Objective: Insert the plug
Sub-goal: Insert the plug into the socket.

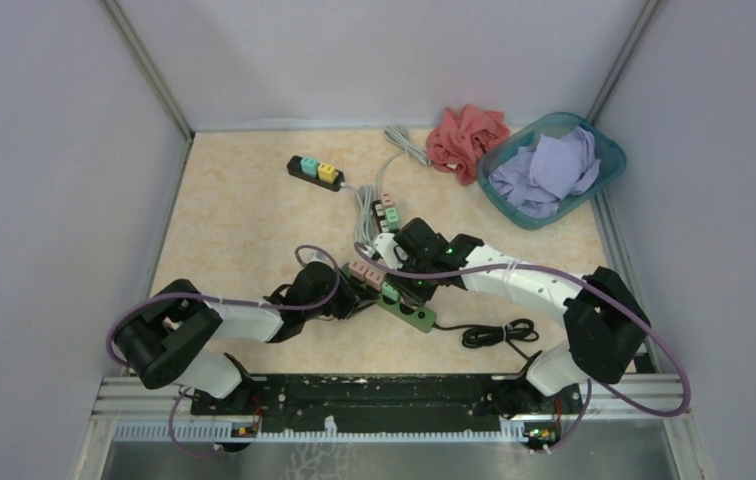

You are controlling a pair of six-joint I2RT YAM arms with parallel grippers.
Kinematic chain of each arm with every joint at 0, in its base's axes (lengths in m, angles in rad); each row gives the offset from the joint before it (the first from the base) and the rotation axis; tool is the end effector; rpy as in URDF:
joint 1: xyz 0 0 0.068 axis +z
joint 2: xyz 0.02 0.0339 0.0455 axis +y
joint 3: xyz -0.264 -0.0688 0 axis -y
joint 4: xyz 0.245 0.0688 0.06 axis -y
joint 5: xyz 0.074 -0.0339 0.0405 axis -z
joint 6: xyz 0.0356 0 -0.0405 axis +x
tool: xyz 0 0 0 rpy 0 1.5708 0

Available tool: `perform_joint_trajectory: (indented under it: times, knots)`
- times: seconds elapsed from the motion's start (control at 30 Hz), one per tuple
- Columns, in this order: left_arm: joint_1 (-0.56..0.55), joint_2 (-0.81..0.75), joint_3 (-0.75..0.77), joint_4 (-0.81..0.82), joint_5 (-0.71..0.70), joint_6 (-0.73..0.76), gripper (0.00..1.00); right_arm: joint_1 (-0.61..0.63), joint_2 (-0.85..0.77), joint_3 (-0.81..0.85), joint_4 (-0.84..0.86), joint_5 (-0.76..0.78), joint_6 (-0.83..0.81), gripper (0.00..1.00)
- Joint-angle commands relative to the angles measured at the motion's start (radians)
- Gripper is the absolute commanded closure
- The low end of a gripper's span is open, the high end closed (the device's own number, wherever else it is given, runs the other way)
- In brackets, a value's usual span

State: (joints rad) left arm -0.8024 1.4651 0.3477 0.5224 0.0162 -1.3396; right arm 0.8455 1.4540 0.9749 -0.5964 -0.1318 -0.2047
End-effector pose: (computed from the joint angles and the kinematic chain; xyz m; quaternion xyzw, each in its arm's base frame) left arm 0.1693 -0.1760 0.1206 -0.2307 0.8526 -0.4148 0.2184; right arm 0.1864 0.2173 0.2198 -0.4989 0.8290 0.1376 0.2120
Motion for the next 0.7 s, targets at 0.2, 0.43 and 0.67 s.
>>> perform_joint_trajectory:
  times: [0.2,0.43,0.67]
  knots:
    - [0.002,0.011,0.007,-0.014,0.003,0.009,0.72,0.033,0.037,0.009,-0.015,0.047,-0.029,1.00]
    - [0.002,0.015,0.008,-0.011,0.004,0.010,0.72,0.033,0.030,-0.056,-0.014,0.096,-0.047,1.00]
    - [0.002,0.016,0.007,-0.011,0.012,0.013,0.73,0.004,0.034,-0.089,0.040,0.081,-0.036,1.00]
